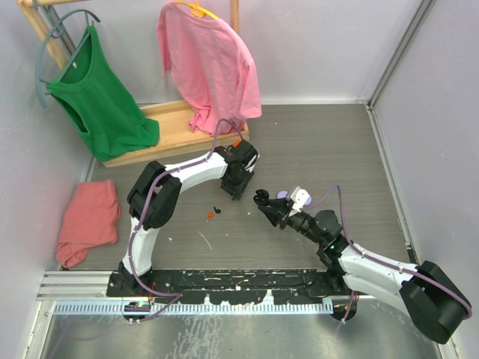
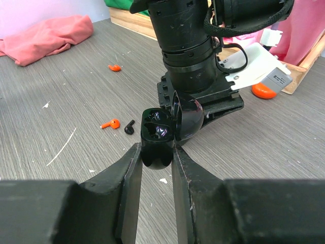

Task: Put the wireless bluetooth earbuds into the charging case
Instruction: Pick up the earbud from the center of the board.

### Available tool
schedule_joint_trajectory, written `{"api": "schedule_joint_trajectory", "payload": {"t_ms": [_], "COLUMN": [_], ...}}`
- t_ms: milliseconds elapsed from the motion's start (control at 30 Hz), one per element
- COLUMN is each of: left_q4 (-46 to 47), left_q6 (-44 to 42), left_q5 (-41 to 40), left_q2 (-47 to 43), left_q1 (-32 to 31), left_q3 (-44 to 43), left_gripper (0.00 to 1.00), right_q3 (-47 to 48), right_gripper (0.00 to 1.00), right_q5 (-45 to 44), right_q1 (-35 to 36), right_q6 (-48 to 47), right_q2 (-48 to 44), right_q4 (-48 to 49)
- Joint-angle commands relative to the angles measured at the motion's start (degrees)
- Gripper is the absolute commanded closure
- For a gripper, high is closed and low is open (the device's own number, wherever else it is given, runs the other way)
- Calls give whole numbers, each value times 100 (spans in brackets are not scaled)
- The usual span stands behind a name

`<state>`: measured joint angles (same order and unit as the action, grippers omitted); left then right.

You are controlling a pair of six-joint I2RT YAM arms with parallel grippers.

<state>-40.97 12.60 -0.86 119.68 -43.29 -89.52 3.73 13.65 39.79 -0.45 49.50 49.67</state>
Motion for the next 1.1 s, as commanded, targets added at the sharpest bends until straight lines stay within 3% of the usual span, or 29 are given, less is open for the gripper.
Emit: {"api": "schedule_joint_trajectory", "payload": {"t_ms": [0,467,1067], "left_q4": [-33,-224,-210], "left_q6": [-23,134,1399], "left_q5": [-58,-141,-1978], "left_q2": [280,206,-1577], "left_q1": [-10,-47,-127], "left_q3": [-179,-50,818], "left_gripper": [65,79,86], "right_q3": [6,61,256], "right_gripper": [99,99,99], "right_q5": [28,80,248], "right_q1": [28,25,23], "right_q6": [11,-20,-120], "right_q2": [-114,-165,232], "right_q4": [315,213,438]}}
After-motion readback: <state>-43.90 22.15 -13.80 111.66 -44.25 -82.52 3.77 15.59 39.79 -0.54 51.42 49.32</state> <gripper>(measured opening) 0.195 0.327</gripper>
